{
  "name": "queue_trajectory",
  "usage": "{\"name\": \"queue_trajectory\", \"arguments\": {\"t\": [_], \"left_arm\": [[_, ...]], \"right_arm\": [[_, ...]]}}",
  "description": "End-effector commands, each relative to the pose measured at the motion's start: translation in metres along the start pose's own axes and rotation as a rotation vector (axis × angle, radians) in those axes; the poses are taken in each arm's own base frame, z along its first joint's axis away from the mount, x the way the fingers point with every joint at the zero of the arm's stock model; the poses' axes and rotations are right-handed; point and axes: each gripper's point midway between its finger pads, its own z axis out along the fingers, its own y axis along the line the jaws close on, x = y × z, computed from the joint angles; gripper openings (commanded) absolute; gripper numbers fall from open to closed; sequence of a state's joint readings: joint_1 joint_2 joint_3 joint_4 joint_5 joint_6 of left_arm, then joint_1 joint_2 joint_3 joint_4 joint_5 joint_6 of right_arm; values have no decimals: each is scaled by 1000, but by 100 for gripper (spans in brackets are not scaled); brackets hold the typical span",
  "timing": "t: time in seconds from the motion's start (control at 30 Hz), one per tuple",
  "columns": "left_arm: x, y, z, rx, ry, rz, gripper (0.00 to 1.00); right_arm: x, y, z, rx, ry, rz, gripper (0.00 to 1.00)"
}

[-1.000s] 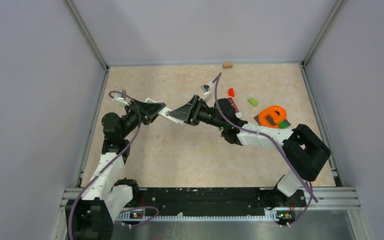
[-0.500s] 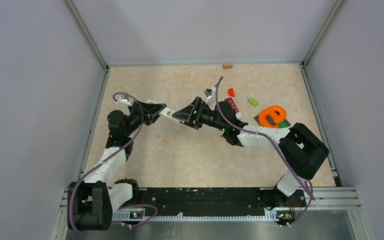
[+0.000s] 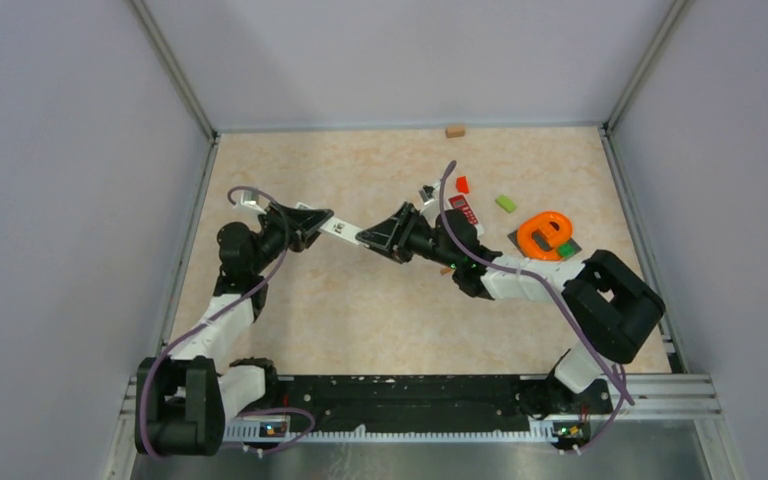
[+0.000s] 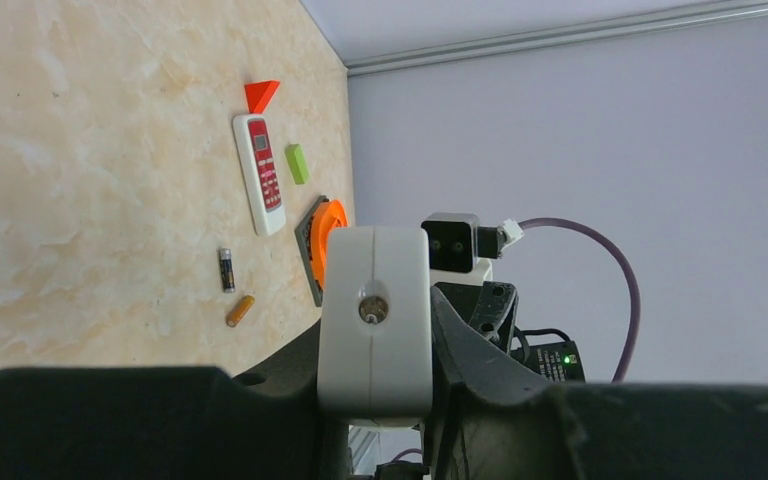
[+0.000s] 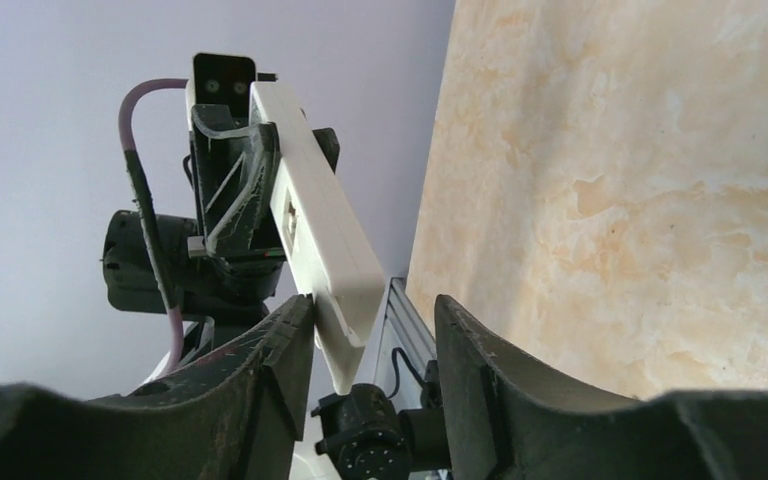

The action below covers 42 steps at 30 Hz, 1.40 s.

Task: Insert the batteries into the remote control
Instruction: Remove the battery cover from the remote control, then place the battery cover at the center of the board.

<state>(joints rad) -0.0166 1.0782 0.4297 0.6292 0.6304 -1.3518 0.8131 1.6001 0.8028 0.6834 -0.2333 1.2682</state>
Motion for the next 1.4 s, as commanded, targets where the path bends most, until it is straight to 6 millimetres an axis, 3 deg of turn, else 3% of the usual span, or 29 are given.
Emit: {"name": "queue_trajectory", "arguments": {"t": [0.0, 0.2, 0.33, 0.57, 0.63, 0.8, 1.0, 1.2, 1.37], "left_arm": [[-2, -13, -1, 58, -11, 61, 0], [-1, -7, -2, 33, -7, 81, 0], [-5, 1, -7, -10, -47, 185, 0], [-11, 10, -20, -117, -95, 315, 0], [-12, 12, -22, -138, -101, 333, 0], [-19, 20, -30, -204, -143, 380, 0], [-30, 17, -34, -243, -189, 425, 0], [-24, 12, -31, -214, -148, 441, 0], [-9, -3, -25, -108, -64, 446, 0]], "right_arm": [[-13, 21, -5, -49, -44, -10, 43], [-16, 28, -7, -37, -46, -21, 17], [-18, 33, -10, -7, -43, -40, 2], [-22, 43, -16, -28, -50, -91, 0], [-25, 30, -18, 12, -70, -108, 0], [-22, -28, -29, 153, -75, -112, 0], [8, -100, -31, 308, 37, -98, 0], [13, -149, -43, 432, 16, -135, 15], [7, -165, -55, 573, 28, -190, 34]]}}
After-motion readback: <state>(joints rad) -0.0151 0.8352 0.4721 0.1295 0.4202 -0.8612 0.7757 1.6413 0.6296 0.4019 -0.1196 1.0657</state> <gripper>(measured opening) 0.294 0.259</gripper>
